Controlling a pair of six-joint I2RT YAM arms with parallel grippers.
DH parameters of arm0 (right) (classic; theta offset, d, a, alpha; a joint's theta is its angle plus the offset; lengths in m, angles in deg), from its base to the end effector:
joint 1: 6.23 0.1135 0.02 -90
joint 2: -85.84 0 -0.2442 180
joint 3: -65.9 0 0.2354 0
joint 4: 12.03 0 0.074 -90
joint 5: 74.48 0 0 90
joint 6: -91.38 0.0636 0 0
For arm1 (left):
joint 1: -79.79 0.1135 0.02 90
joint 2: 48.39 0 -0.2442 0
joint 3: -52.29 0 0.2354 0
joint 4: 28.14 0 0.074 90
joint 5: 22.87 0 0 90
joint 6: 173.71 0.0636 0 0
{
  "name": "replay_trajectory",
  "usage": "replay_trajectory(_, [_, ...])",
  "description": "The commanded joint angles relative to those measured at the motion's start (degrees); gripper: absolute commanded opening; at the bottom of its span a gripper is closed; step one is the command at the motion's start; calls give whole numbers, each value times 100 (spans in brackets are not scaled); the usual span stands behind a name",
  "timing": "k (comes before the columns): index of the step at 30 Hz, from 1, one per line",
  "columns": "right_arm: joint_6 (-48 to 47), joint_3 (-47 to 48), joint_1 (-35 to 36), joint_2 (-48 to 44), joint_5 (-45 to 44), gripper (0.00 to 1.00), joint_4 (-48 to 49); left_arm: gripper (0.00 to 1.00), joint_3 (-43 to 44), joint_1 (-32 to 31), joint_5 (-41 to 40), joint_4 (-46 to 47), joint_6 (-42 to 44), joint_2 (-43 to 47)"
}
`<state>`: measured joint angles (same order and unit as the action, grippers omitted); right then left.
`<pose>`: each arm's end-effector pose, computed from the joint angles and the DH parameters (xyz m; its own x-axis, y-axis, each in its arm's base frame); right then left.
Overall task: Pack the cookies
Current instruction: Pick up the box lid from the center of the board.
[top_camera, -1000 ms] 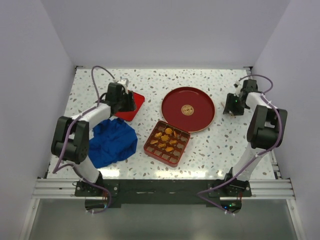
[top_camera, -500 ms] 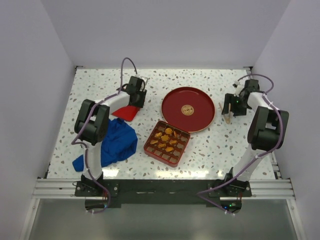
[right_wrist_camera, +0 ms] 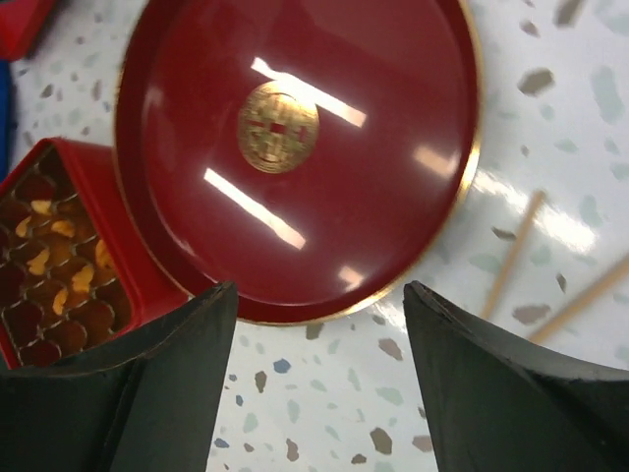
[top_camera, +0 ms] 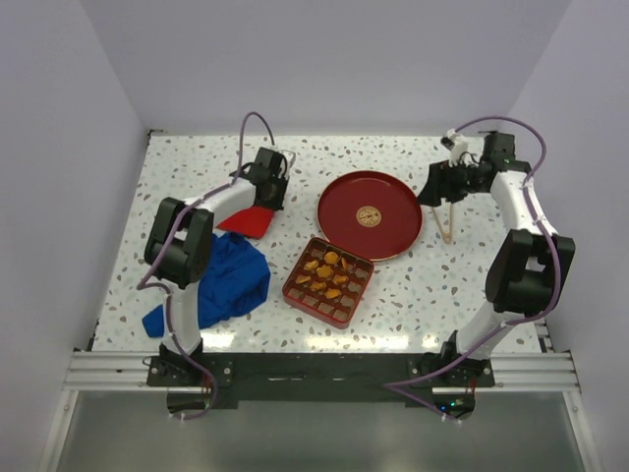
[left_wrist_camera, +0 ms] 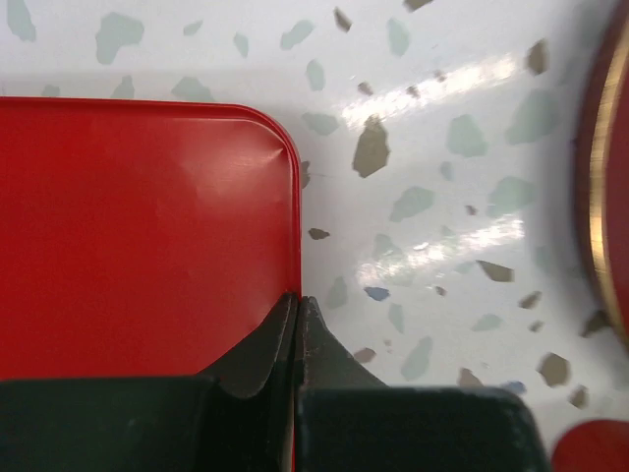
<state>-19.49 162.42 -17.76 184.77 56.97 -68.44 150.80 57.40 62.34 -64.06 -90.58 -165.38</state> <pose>0.3573 -0.0299 0.2407 -0.7170 -0.1262 -0.6855 -0.4724 0.8112 0.3447 0.4034 -0.1604 0.1448 -0.7864 0.1951 -0.5861 0.2423 0.9702 -0.0022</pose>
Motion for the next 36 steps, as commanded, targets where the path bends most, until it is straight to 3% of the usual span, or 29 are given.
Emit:
replay_trajectory(1, [-1375, 192, 774, -427, 944, 78, -572, 0, 212, 349, 1321, 496, -445, 1212])
replay_trajectory(2, [-1533, 131, 897, -480, 1066, 82, -555, 0, 143, 471, 1872, 558, -551, 1501])
replay_trajectory(3, [-1691, -27, 1098, -524, 1162, 99, -424, 0, 81, 534, 2156, 646, -761, 1652])
replay_trajectory(8, [-1037, 41, 1583, -314, 1847, 99, 86, 0, -876, 929, 4288, 1831, -1982, 2617])
replay_trajectory(11, [744, 236, 1627, -7, 2498, 99, 1093, 0, -1693, 1000, 5222, 3420, -3439, 3145])
replay_trajectory(12, [2038, 62, 1680, -15, 2569, 99, 2194, 0, -1904, 991, 5382, 3903, -4331, 3260])
replay_trajectory(14, [3565, -307, 1742, -198, 2324, 99, 3674, 0, -2482, 982, 5638, 5432, -5276, 3515])
replay_trajectory(15, [4877, -675, 1838, -269, 2202, 99, 5082, 0, -2642, 991, 5656, 5915, -6177, 3577])
replay_trajectory(16, [5377, -792, 1891, -313, 1670, 99, 5444, 0, -2757, 991, 5665, 6721, -6577, 3639])
replay_trajectory(18, [6578, -1011, 2057, -357, 1515, 99, 6355, 0, -2942, 991, 5587, 7324, -7481, 3762])
replay_trajectory(20, [7592, -1405, 2137, -296, 1489, 99, 7385, 0, -2917, 982, 5481, 7861, -7915, 3850])
replay_trajectory(21, [8441, -1521, 2198, -200, 1497, 99, 8356, 0, -2899, 974, 5429, 8002, -8283, 3859])
replay_trajectory(23, [9053, -1793, 2243, -94, 1393, 99, 8935, 0, -2864, 974, 5245, 8450, -8688, 3877])
replay_trajectory(26, [10335, -2101, 2365, 248, 1113, 99, 10637, 0, -2899, 912, 4850, 9101, -9566, 3877])
replay_trajectory(27, [11114, -2111, 2401, 380, 1015, 99, 11669, 0, -2890, 877, 4735, 9189, -9674, 3877])
replay_trajectory(30, [12259, -1875, 2620, 925, 507, 99, 13211, 0, -2706, 667, 4357, 9304, -9877, 3850])
replay_trajectory(36, [12685, -1224, 2893, 1172, 390, 99, 13455, 0, -1959, 350, 3890, 9059, -9869, 3797])
